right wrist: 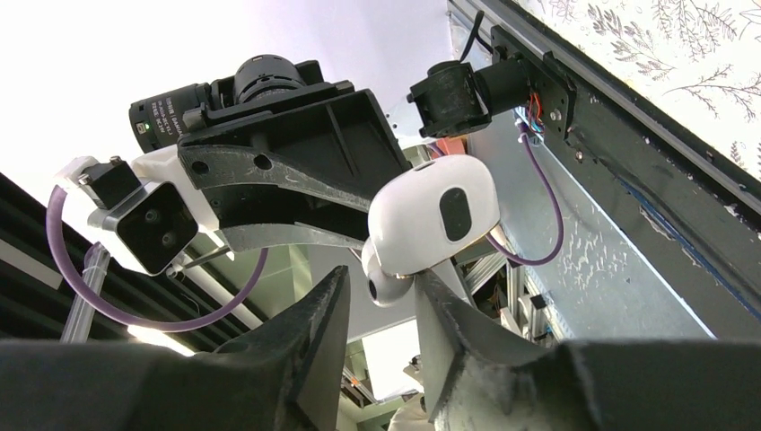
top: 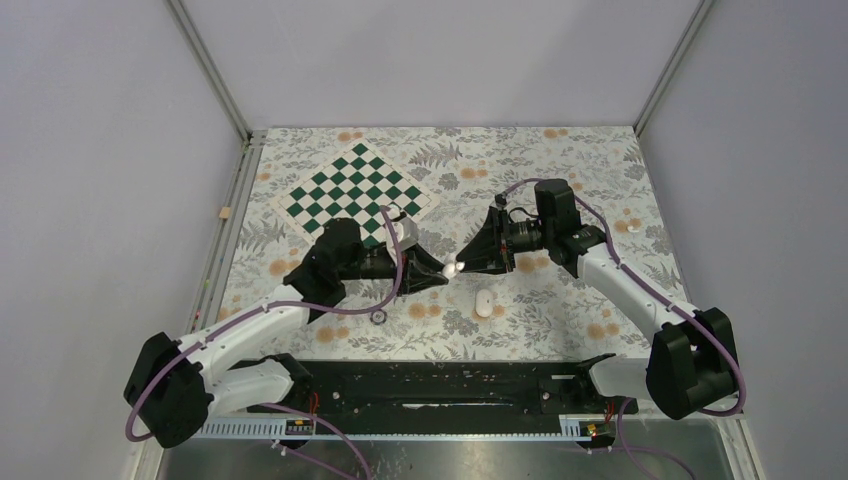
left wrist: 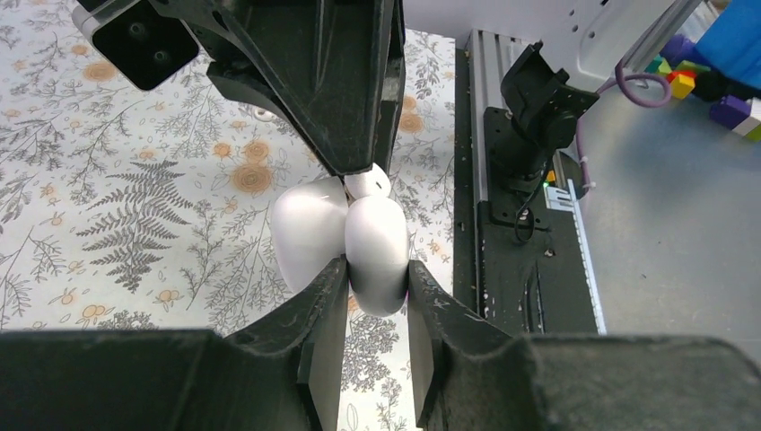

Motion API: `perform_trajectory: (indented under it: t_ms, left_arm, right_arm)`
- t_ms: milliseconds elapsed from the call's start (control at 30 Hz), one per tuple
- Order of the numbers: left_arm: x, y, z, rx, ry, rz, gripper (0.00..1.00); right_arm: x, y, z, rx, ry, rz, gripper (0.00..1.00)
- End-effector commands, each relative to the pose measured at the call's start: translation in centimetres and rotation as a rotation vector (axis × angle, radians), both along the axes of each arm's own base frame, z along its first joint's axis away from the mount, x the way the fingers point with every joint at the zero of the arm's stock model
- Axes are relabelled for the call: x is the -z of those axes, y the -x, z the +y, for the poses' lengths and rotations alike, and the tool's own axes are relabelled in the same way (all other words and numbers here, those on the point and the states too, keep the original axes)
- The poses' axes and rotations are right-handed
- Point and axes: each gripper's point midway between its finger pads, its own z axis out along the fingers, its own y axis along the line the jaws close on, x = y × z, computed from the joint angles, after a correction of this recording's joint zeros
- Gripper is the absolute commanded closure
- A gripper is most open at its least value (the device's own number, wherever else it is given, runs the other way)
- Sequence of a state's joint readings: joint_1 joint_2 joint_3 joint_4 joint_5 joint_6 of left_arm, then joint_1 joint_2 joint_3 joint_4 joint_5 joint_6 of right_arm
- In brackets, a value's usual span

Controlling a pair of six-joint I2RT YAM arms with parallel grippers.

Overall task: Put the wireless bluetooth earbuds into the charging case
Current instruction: Place the earbud in the charging case.

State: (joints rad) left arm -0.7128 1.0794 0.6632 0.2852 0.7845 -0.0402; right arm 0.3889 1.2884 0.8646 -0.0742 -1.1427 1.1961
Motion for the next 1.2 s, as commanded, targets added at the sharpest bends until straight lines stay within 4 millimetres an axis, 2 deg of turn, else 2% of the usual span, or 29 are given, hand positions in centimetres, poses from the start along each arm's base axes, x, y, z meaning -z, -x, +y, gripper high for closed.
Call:
perform_trajectory:
  t_ms: [0, 467, 733, 800, 933, 1033, 1067, 1100, 1167]
  left_arm:
    - [-4.1, 1.0, -1.1, 0.059, 0.092, 0.003, 1.00]
    - [-5.3, -0.6, -1.3, 0.021, 0.079, 0.182, 1.00]
    - [-4.8, -2.0, -1.6, -0.002, 0.044, 0.335, 1.00]
    - [-4.6, -2.1, -1.7, -0.005, 0.031, 0.362, 1.00]
    - [-4.0, -2.5, -2.1, -0.009, 0.001, 0.434, 1.00]
    - [-3.8, -3.1, -2.3, -0.024, -0.021, 0.518, 1.00]
    - [-3.7, -3.3, -2.5, -0.029, -0.028, 0.546, 1.00]
    - [-3.7, -3.4, -2.6, -0.033, -0.030, 0.570, 1.00]
    - [-4.0, -3.6, -2.8, -0.037, -0.017, 0.605, 1.00]
  right_arm:
    - [-0.5, -1.0, 0.3, 0.035, -0.008, -0.051, 0.57]
    - [-0.2, -0.7, -0.2, 0.043, -0.008, -0.055, 0.25]
    - [-1.1, -0.5, -2.2, 0.077, 0.026, -0.126, 0.05]
    - [-1.5, -0.5, -2.8, 0.087, 0.039, -0.152, 0.03]
    - [-1.9, -0.4, -3.8, 0.102, 0.085, -0.203, 0.02]
    - [-1.7, -0.6, -4.9, 0.134, 0.219, -0.309, 0.07]
    - [-1.3, -0.8, -5.7, 0.159, 0.306, -0.350, 0.11]
    - [-0.8, -1.2, -6.8, 0.190, 0.405, -0.400, 0.19]
    - [-0.2, -1.4, -8.4, 0.239, 0.532, -0.466, 0.42]
